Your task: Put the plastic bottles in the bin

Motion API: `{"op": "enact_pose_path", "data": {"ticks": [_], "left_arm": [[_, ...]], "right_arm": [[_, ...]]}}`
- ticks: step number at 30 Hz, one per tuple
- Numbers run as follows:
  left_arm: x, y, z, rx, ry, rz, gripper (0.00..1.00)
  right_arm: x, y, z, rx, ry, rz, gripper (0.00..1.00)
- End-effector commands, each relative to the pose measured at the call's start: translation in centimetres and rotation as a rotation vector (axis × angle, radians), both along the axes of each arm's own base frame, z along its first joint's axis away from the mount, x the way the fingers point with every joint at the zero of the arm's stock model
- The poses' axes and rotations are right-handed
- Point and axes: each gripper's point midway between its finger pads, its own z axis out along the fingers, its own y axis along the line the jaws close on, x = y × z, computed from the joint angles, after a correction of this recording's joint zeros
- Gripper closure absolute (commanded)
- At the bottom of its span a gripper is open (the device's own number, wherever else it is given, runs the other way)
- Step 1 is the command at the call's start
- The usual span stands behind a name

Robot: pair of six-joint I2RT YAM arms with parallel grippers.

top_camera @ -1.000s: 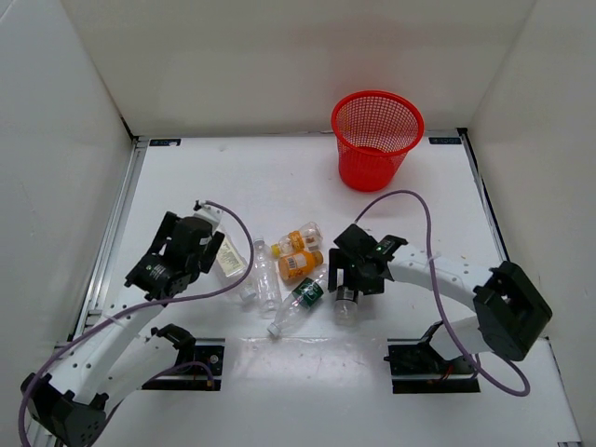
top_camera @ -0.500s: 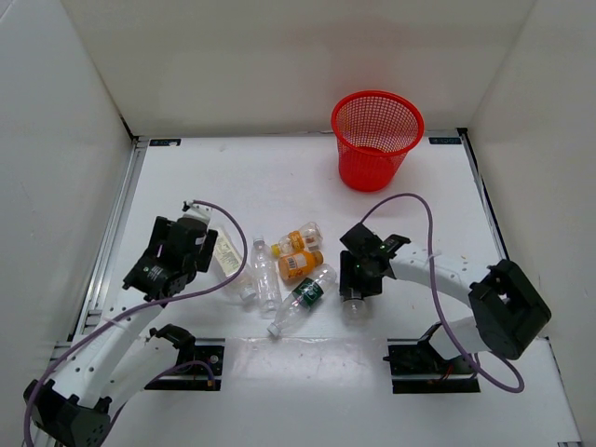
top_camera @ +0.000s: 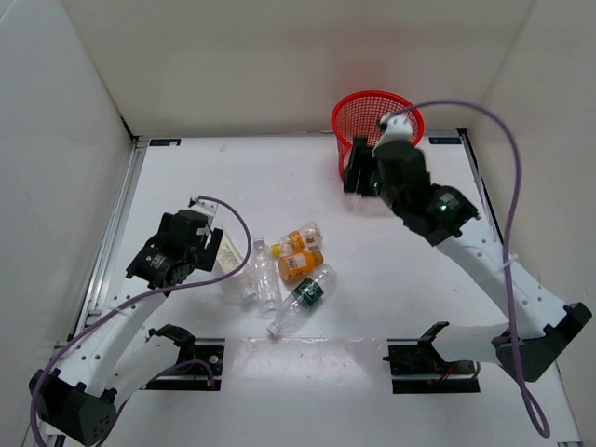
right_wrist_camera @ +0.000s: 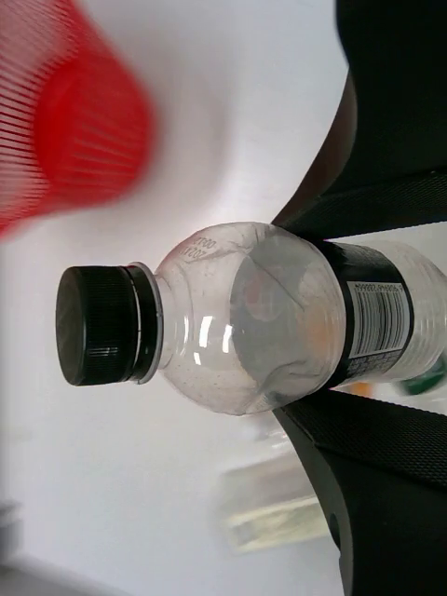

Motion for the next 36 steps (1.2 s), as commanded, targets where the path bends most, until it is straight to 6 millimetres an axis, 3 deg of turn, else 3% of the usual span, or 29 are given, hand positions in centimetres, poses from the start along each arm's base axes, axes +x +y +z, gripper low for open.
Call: {"op": "enact_pose_path", "data": {"ticks": [1, 2, 3, 4, 5, 7, 8, 10, 11, 12, 13, 14, 15, 17, 19, 21, 24, 25, 27, 28, 29, 30, 31, 32, 33, 34, 35, 36], "left_arm": [[0.9, -0.4, 1.1, -0.024, -0.013, -0.005, 0.0], [0.9, -0.5, 0.9, -0.026, -0.003, 0.001, 0.0], [1.2, -0.6, 0.8, -0.021, 0.008, 0.001, 0.0], [1.5, -0.6, 1.0, -0.011, 0.007, 0.009, 0.0], [1.7, -0.7, 1.0, -0.016, 0.011, 0.017, 0.0], [2.4, -0.9, 1.0, -0.019, 0.02, 0.043, 0.0], [2.7, -1.1, 1.2, -0.026, 0.02, 0.051, 0.0], [3.5, -1.8, 1.6, -0.062, 0.017, 0.071, 0.0], [3.7, -2.2, 1.7, -0.082, 0.02, 0.069, 0.0], [4.0, -2.4, 1.7, -0.097, 0.019, 0.085, 0.0], [4.7, -3.0, 1.7, -0.109, 0.032, 0.084, 0.0], [5.0, -3.4, 1.6, -0.124, 0.04, 0.087, 0.0], [4.6, -3.3, 1.1, -0.111, 0.084, 0.101, 0.0], [4.8, -4.0, 0.2, -0.123, 0.157, 0.12, 0.0], [4.5, -4.3, -0.8, -0.114, 0.224, 0.121, 0.0], [5.1, -3.9, -1.1, -0.064, 0.226, 0.108, 0.0], [7.0, -2.5, -0.8, 0.085, 0.131, 0.024, 0.0], [7.3, -2.7, -0.5, 0.109, 0.116, -0.034, 0.0], [7.7, -3.0, 0.8, 0.197, 0.106, -0.302, 0.0], [7.3, -4.7, 0.8, 0.169, 0.108, -0.487, 0.0], [7.3, -5.0, 1.8, 0.278, 0.084, -0.663, 0.0], [6.6, -5.4, 3.2, 0.316, 0.021, -0.766, 0.0], [6.2, -6.3, 3.7, 0.352, -0.014, -0.888, 0.0], [6.1, -6.8, 4.3, 0.515, -0.051, -1.059, 0.0], [5.2, -6.8, 3.7, 0.6, -0.062, -1.149, 0.0], [4.9, -6.9, 3.0, 0.679, -0.065, -1.237, 0.0], [4.7, -7.0, 2.5, 0.848, -0.073, -1.397, 0.0], [3.8, -6.9, 0.7, 0.902, -0.062, -1.481, 0.0]], "right_arm": [[6.2, -2.8, 9.8, -0.055, -0.362, -0.131, 0.88], [9.2, -3.9, 9.8, -0.085, -0.379, -0.175, 0.88], [10.8, -4.3, 12.4, -0.043, -0.433, -0.201, 0.88], [12.6, -4.9, 13.5, -0.015, -0.462, -0.242, 0.86], [16.5, -6.1, 11.2, -0.032, -0.412, -0.322, 0.86], [19.9, -7.5, 10.9, -0.046, -0.407, -0.414, 0.83], [22.8, -8.0, 10.4, -0.058, -0.408, -0.463, 0.8], [25.4, -8.6, 9.3, -0.087, -0.399, -0.509, 0.76], [27.6, -8.2, 6.6, -0.12, -0.366, -0.501, 0.73], [28.3, -7.9, 7.3, -0.105, -0.386, -0.504, 0.7], [29.4, -7.5, 5.2, -0.128, -0.354, -0.499, 0.65], [29.6, -7.5, 4.4, -0.138, -0.344, -0.506, 0.48], [29.8, -8.0, 4.4, -0.116, -0.343, -0.524, 0.4], [30.0, -8.4, 2.3, -0.115, -0.302, -0.538, 0.25], [29.5, -8.2, 2.2, -0.069, -0.282, -0.512, 0.08], [29.0, -7.6, 1.8, -0.064, -0.26, -0.466, 0.0], [27.7, -6.4, 3.2, -0.11, -0.274, -0.351, 0.0], [26.5, -5.6, 4.7, -0.145, -0.303, -0.311, 0.0], [24.3, -4.9, 6.1, -0.176, -0.321, -0.292, 0.0], [23.5, -4.5, 6.6, -0.168, -0.325, -0.271, 0.0], [22.7, -4.4, 6.3, -0.169, -0.312, -0.248, 0.0], [21.0, -4.1, 7.9, -0.144, -0.333, -0.212, 0.0], [20.2, -3.8, 7.7, -0.121, -0.323, -0.184, 0.0], [19.3, -3.4, 5.1, -0.111, -0.265, -0.154, 0.0], [17.6, -2.9, 6.0, -0.068, -0.271, -0.099, 0.0], [16.8, -2.7, 5.3, -0.055, -0.252, -0.07, 0.0], [15.9, -2.5, 2.8, -0.058, -0.199, -0.044, 0.0], [14.5, -2.2, 3.1, -0.047, -0.203, -0.016, 0.0]]}}
